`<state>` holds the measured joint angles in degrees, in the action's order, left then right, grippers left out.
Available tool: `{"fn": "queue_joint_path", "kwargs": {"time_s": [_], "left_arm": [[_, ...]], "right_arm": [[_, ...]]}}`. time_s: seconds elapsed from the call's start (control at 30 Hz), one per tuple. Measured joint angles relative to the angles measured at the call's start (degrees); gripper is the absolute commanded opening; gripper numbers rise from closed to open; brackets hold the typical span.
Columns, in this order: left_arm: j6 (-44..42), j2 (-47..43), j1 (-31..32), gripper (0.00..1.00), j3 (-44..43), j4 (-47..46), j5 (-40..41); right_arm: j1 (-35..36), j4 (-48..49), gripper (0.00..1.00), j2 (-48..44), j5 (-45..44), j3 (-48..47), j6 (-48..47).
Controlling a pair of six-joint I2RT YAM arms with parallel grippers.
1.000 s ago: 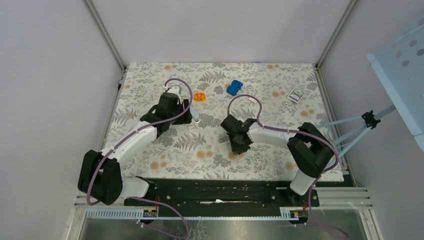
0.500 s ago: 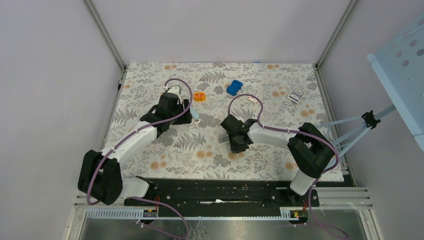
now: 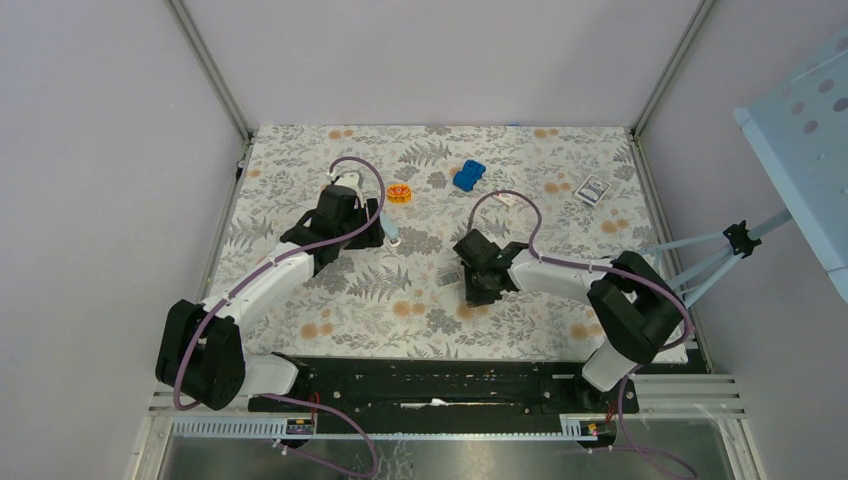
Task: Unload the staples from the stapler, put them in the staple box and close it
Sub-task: Move the staple to the center of the board, then pick up the staple from the center of the board.
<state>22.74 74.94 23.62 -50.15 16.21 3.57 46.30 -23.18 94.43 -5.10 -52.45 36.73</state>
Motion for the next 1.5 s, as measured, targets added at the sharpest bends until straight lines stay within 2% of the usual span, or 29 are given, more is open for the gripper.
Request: {"fn": "queue_joint_path", "kwargs": {"time_s": [0.5, 0.77, 0.87, 1.1, 1.5], "left_arm": [[0.0, 0.0, 0.0, 0.67, 0.0, 0.0, 0.0], [0.0, 0.0, 0.0, 0.67, 0.0, 0.0, 0.0], [0.0, 0.0, 0.0, 0.67, 0.0, 0.0, 0.0], [0.0, 0.0, 0.0, 0.67, 0.0, 0.0, 0.0], [0.0, 0.0, 0.0, 0.67, 0.0, 0.0, -0.1]], "right_arm": [[-10.1, 18.9, 0.15, -7.2, 15.2, 14.2, 7.1], [-13.3, 34.0, 0.18, -7.5, 22.3, 21.7, 13.2], [-13.5, 37.9, 0.22, -6.2, 23.8, 22.6, 15.0], [-13.5, 37.9, 0.29, -6.0, 23.7, 22.3, 15.8], [-13.4, 33.0, 0.31, -6.3, 20.5, 19.8, 15.3]]}}
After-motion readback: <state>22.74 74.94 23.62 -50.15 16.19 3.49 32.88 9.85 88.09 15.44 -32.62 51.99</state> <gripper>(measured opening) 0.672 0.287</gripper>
